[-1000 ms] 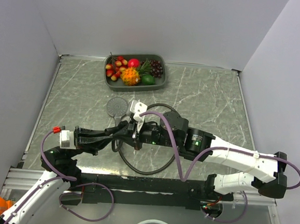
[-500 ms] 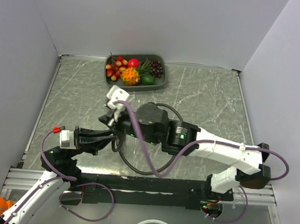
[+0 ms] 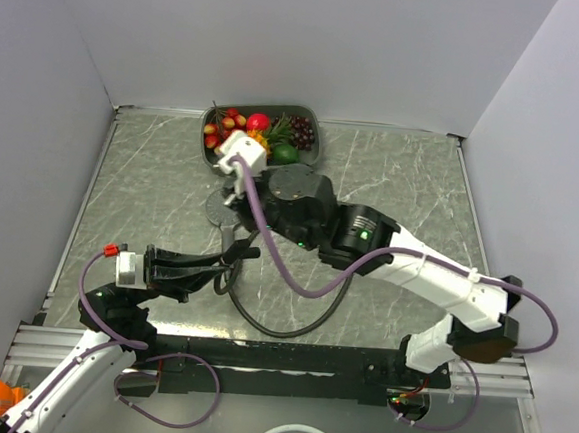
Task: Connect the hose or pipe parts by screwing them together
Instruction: Install the adaptor on the pipeline.
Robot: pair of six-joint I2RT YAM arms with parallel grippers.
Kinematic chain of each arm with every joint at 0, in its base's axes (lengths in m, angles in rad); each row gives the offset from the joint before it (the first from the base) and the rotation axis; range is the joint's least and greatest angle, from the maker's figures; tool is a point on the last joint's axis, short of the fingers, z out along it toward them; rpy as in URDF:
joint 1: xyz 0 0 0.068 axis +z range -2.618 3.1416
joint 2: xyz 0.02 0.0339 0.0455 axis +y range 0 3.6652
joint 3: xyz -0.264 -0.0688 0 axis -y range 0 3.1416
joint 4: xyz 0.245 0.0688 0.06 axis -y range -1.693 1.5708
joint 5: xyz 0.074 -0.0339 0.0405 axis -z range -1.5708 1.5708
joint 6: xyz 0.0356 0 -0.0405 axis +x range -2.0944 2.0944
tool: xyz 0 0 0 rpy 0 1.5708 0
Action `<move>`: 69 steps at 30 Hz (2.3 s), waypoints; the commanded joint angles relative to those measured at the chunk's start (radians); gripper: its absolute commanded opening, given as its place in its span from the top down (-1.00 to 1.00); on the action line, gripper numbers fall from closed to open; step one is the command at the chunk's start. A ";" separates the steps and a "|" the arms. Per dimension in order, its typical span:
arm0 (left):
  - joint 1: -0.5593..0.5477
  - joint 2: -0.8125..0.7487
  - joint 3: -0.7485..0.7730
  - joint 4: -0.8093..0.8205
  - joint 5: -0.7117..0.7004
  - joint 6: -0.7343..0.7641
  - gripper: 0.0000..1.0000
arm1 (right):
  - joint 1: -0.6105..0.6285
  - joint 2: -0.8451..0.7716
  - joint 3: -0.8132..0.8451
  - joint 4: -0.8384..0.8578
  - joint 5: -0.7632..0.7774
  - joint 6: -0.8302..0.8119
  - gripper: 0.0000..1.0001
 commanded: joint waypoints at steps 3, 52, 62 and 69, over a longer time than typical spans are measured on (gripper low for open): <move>0.007 -0.010 0.040 0.093 -0.003 -0.027 0.97 | -0.112 -0.185 -0.293 0.083 -0.168 0.072 1.00; 0.035 -0.018 0.046 0.030 -0.079 0.028 0.97 | -0.015 -0.319 -0.520 0.364 -0.479 0.187 1.00; 0.040 -0.019 0.043 0.033 -0.076 0.025 0.98 | -0.009 -0.233 -0.429 0.342 -0.430 0.172 1.00; 0.041 -0.016 0.043 0.038 -0.067 0.017 0.97 | 0.023 -0.143 -0.273 0.212 -0.272 0.157 1.00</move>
